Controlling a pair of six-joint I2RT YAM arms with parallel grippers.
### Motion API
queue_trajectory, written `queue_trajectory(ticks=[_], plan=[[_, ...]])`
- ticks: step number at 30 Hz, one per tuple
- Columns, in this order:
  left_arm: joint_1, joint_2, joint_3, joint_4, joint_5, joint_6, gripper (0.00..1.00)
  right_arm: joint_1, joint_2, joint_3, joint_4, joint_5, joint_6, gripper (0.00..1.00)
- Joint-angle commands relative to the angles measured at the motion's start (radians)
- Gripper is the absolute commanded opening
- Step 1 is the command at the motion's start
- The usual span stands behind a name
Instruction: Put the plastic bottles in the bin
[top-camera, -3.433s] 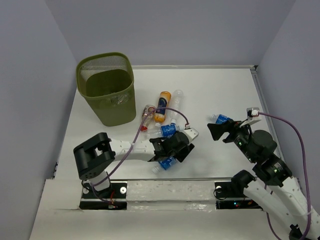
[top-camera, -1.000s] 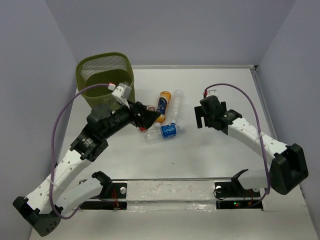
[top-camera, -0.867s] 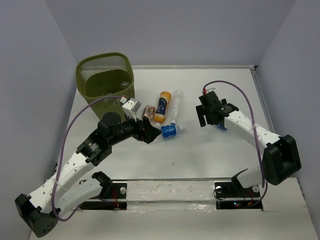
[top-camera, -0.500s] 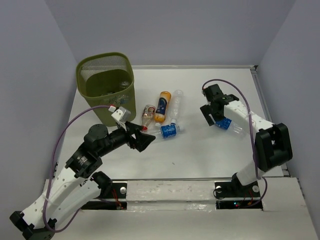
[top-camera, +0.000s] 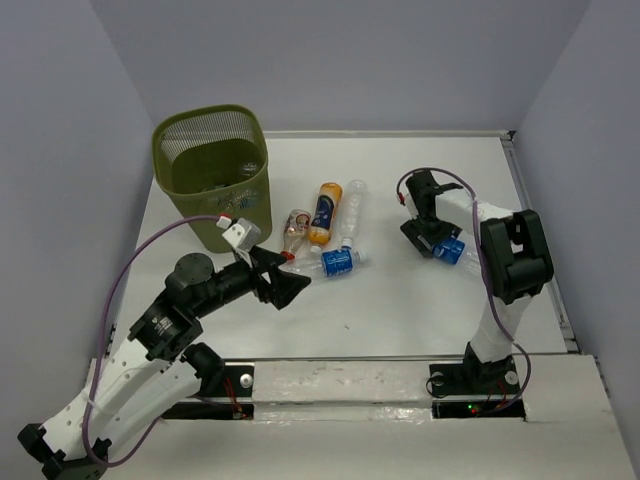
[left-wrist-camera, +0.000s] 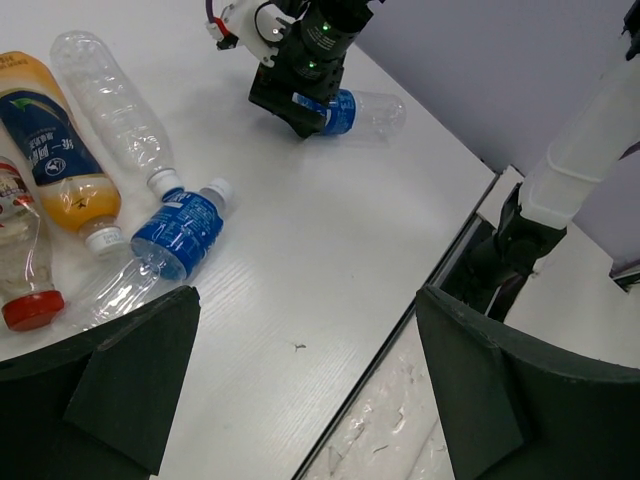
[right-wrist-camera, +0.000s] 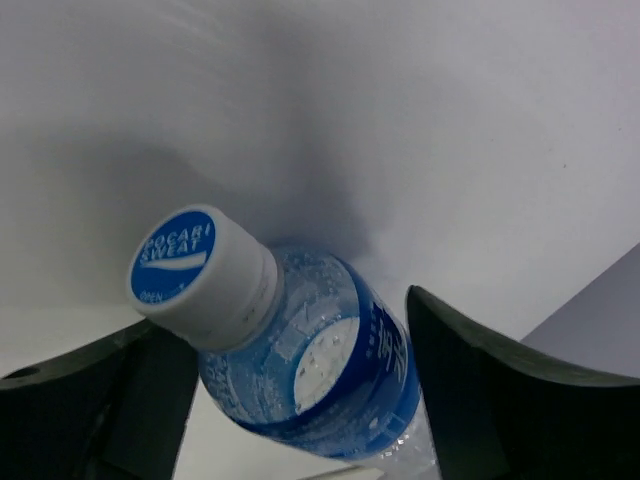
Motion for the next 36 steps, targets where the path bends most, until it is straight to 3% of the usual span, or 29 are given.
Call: queue_trajectory(ticks=[1, 6, 11, 14, 18, 22, 25, 28, 32, 36], plan=[[-0.003, -0.022, -0.006, 0.037, 0.003, 0.012, 0.99, -0.007, 0.022, 0.036, 0.046, -0.006, -0.016, 0.68], [-0.003, -0.065, -0.014, 0.037, -0.031, 0.007, 0.99, -0.007, 0.003, 0.056, 0.042, -0.04, 0.033, 0.4], [-0.001, -0.082, 0.003, 0.028, -0.071, 0.021, 0.99, 0.057, -0.163, 0.12, -0.015, 0.044, 0.122, 0.36], [-0.001, -0.104, 0.028, 0.029, -0.157, 0.028, 0.99, 0.203, -0.249, 0.189, -0.053, 0.11, 0.174, 0.36], [-0.001, -0.133, 0.06, 0.039, -0.27, 0.018, 0.99, 0.382, -0.29, 0.423, -0.007, 0.035, 0.232, 0.36], [-0.001, -0.157, 0.063, 0.017, -0.407, -0.022, 0.99, 0.551, -0.262, 0.604, 0.231, -0.104, 0.237, 0.36], [-0.001, -0.174, 0.054, -0.026, -0.5, -0.077, 0.99, 0.605, -0.168, 0.733, 0.356, -0.248, 0.237, 0.36], [-0.001, -0.183, 0.036, -0.067, -0.536, -0.134, 0.99, 0.639, -0.02, 1.009, 0.509, -0.388, 0.235, 0.36], [-0.001, -0.171, -0.015, -0.095, -0.519, -0.194, 0.99, 0.659, 0.148, 1.212, 0.647, -0.491, 0.287, 0.36], [-0.001, -0.145, -0.021, -0.095, -0.484, -0.214, 0.99, 0.659, 0.225, 1.192, 0.855, -0.546, 0.39, 0.36]])
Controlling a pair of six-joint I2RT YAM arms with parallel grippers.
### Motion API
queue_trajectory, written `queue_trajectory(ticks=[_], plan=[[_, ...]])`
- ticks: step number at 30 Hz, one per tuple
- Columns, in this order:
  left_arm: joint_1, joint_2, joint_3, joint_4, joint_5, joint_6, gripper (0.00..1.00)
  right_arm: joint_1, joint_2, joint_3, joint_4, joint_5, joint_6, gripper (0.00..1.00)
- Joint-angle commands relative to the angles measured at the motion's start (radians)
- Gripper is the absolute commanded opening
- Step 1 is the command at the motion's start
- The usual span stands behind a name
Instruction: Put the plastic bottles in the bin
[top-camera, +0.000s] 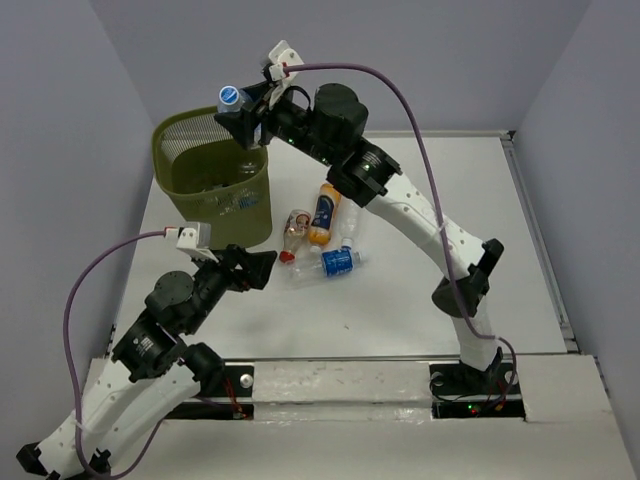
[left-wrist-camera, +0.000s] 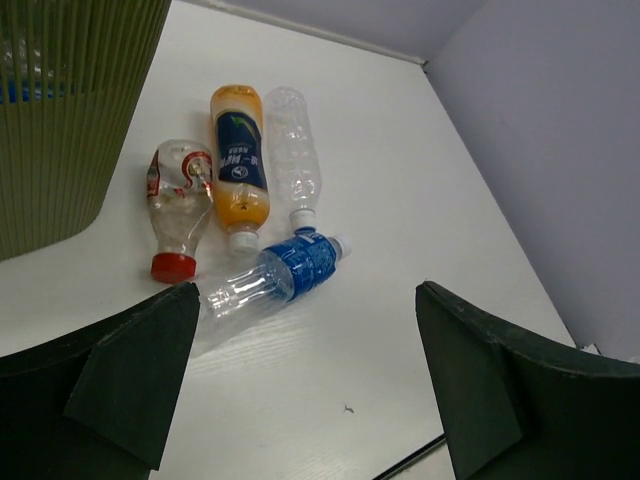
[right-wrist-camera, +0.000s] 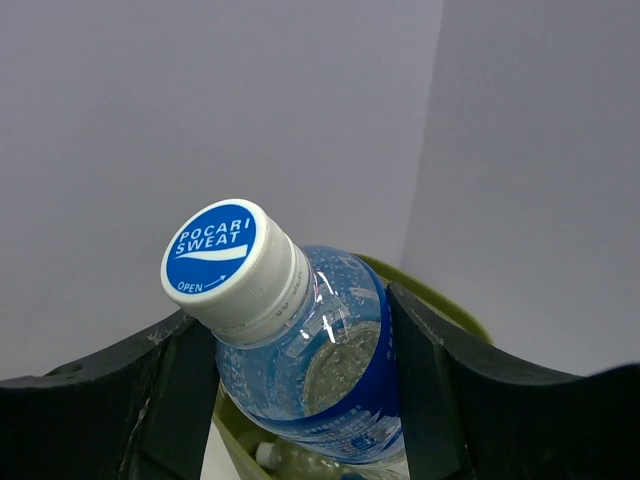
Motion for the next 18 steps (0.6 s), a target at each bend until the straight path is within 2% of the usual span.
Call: queue_trajectory(ticks=[1, 2, 6, 9, 10, 11, 15, 18], plan=[[-0.002, 0.029, -0.013, 0.008, 0.011, -0.05, 0.99, 0.008, 0.083, 0.01, 0.278, -0.112, 0.141, 0.37], [-0.002, 0.046, -0.015, 0.011, 0.022, -0.052, 0.99, 0.008, 0.099, 0.01, 0.333, -0.112, 0.169, 0.37], [-0.002, 0.101, -0.039, 0.036, 0.109, -0.064, 0.99, 0.008, 0.183, 0.056, 0.379, -0.082, 0.256, 0.4], [-0.002, 0.141, -0.061, 0.062, 0.18, -0.084, 0.99, 0.008, 0.215, 0.043, 0.421, -0.04, 0.288, 0.63], [-0.002, 0.149, -0.065, 0.069, 0.208, -0.09, 0.99, 0.008, 0.221, 0.047, 0.421, -0.028, 0.295, 0.79], [-0.002, 0.158, -0.081, 0.085, 0.221, -0.096, 0.99, 0.008, 0.229, 0.058, 0.413, -0.025, 0.307, 0.86], [-0.002, 0.196, -0.082, 0.095, 0.255, -0.08, 0.99, 0.008, 0.189, 0.047, 0.373, 0.009, 0.296, 1.0], [-0.003, 0.27, -0.044, 0.091, 0.291, -0.044, 0.99, -0.002, 0.042, -0.107, 0.356, 0.041, 0.278, 1.0]])
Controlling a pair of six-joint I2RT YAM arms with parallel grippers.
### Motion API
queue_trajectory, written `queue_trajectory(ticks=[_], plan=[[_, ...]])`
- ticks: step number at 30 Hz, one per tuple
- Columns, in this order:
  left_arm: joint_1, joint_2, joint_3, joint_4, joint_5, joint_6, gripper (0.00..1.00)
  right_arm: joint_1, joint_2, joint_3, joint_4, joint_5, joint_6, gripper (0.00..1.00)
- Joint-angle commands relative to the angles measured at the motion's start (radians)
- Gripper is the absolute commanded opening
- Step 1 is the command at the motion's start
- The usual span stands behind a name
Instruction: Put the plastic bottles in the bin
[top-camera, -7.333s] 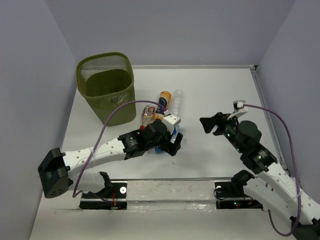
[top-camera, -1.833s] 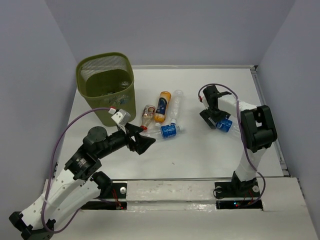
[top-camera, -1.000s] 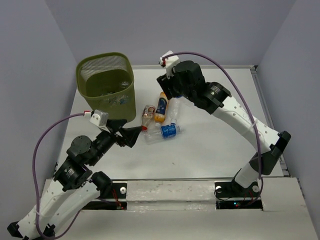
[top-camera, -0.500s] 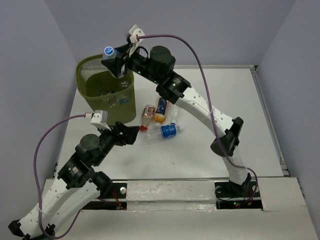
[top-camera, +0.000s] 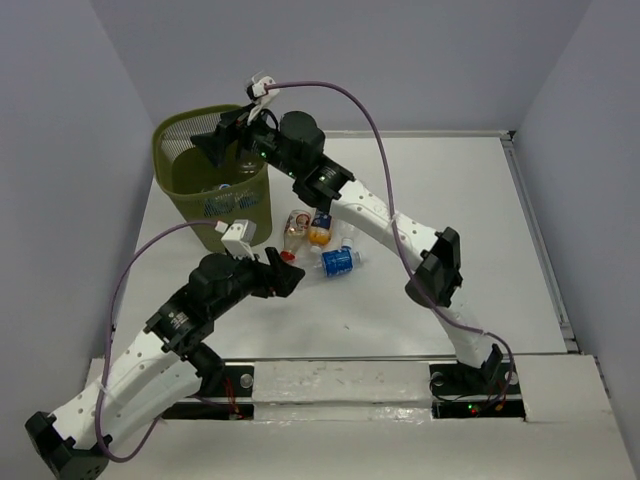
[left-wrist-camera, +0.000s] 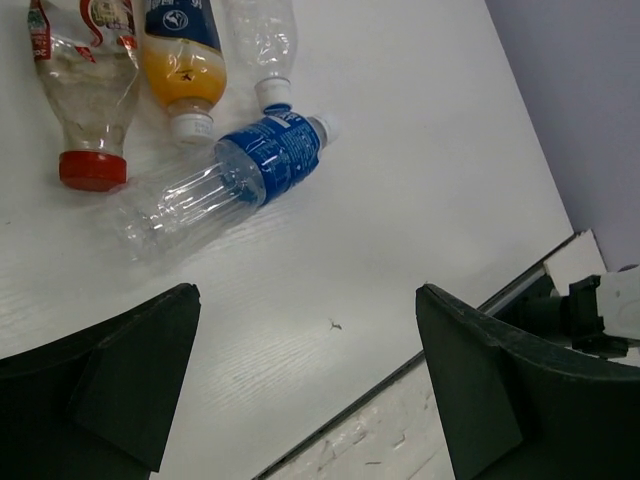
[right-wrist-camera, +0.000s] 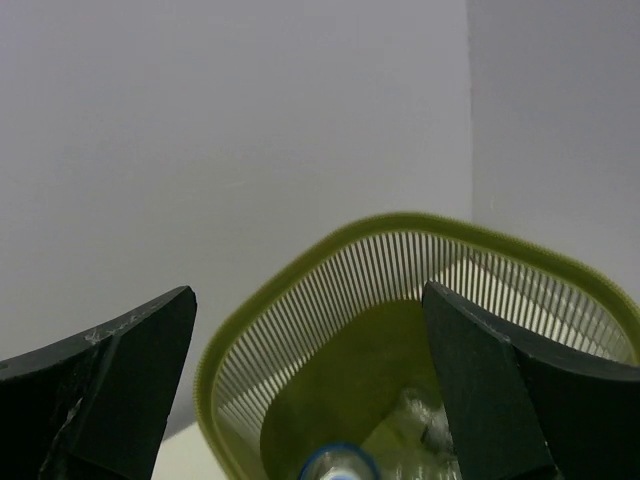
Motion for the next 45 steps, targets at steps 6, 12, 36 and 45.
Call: queue_trajectory(ticks=[6, 12, 36, 45], plan=[[-0.049, 0.315, 0.183, -0.02, 0.106, 0.211, 0.99, -0.046, -0.665, -0.636, 0.083, 0.147, -0.026, 0.98], [-0.159, 0.543, 0.311, -0.035, 0.077, 0.342, 0.99, -0.096, -1.271, -1.348, 0.049, 0.279, 0.03, 0.88], [-0.236, 1.048, 0.576, 0.002, -0.146, 0.72, 0.99, -0.105, -2.171, -1.933, -0.44, 0.557, 0.277, 0.82], [-0.181, 1.1, 0.585, 0.028, -0.124, 0.728, 0.99, -0.105, -2.128, -1.934, -0.443, 0.516, 0.274, 0.84]])
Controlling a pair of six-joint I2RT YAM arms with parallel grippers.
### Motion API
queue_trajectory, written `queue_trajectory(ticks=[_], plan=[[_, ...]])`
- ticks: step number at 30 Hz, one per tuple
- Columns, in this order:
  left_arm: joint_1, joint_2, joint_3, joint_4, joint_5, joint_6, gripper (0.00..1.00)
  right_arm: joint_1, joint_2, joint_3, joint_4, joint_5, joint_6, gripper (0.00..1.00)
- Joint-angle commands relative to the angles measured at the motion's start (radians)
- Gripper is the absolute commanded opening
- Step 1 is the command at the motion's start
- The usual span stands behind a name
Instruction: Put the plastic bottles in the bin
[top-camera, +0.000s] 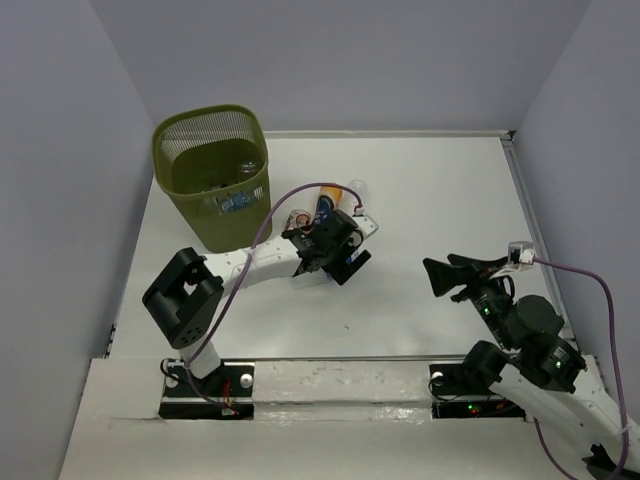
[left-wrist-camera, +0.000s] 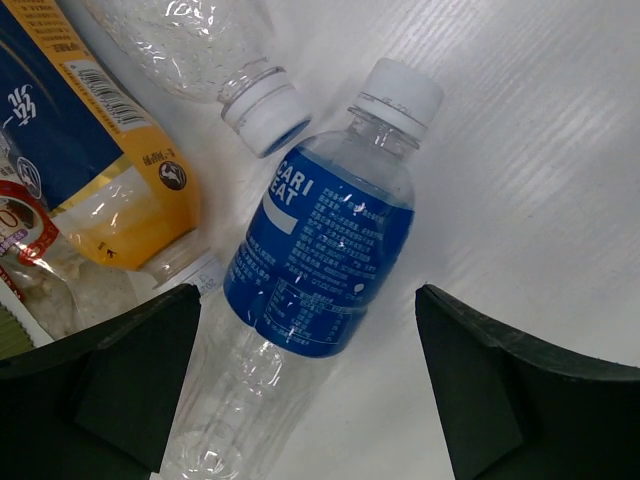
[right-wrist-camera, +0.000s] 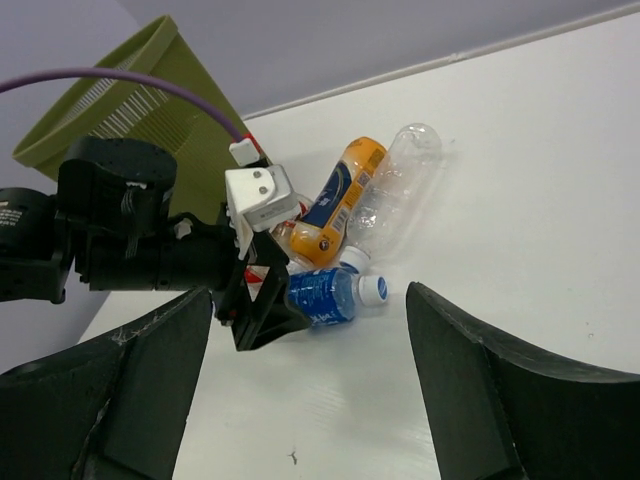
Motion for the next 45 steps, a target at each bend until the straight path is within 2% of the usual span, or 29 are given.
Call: queue_trajectory(ticks=[1, 15, 19, 21, 23, 30, 31, 34, 37, 39, 45], plan=[[0.011, 0.018, 0.063, 0.015, 0.008, 0.036, 0.99, 0.0, 0.035, -0.006, 0.015, -0.02, 0.006, 0.85], [0.012, 0.094, 0.064, 0.003, 0.084, 0.016, 0.99, 0.0, 0.089, 0.007, 0.041, -0.047, 0.006, 0.91], [0.0, 0.103, 0.051, -0.003, 0.124, 0.005, 0.95, 0.0, 0.102, 0.018, 0.048, -0.046, -0.002, 0.92], [-0.02, 0.121, 0.073, -0.034, 0.121, -0.002, 0.87, 0.0, 0.11, 0.021, 0.047, -0.038, -0.008, 0.93], [-0.035, 0.14, 0.08, -0.057, 0.123, -0.008, 0.84, 0.0, 0.112, 0.024, 0.045, -0.037, -0.011, 0.94], [-0.084, 0.137, 0.067, -0.06, 0.118, -0.019, 0.84, 0.0, 0.092, 0.064, 0.001, -0.012, -0.026, 1.0], [-0.087, 0.135, 0.068, -0.06, 0.112, -0.021, 0.79, 0.0, 0.086, 0.069, -0.007, -0.008, -0.028, 1.0], [-0.092, 0.106, 0.07, -0.051, 0.112, -0.03, 0.65, 0.0, 0.06, 0.078, -0.033, -0.001, -0.026, 0.95], [-0.092, 0.025, 0.07, -0.037, 0.126, -0.047, 0.64, 0.0, 0.061, 0.089, -0.056, 0.003, -0.025, 0.91], [-0.092, -0.056, 0.073, -0.025, 0.129, -0.067, 0.59, 0.0, 0.067, 0.095, -0.079, 0.008, -0.02, 0.89], [-0.058, -0.277, 0.123, 0.024, 0.066, -0.12, 0.57, 0.0, 0.104, 0.103, -0.084, 0.002, -0.016, 0.88]])
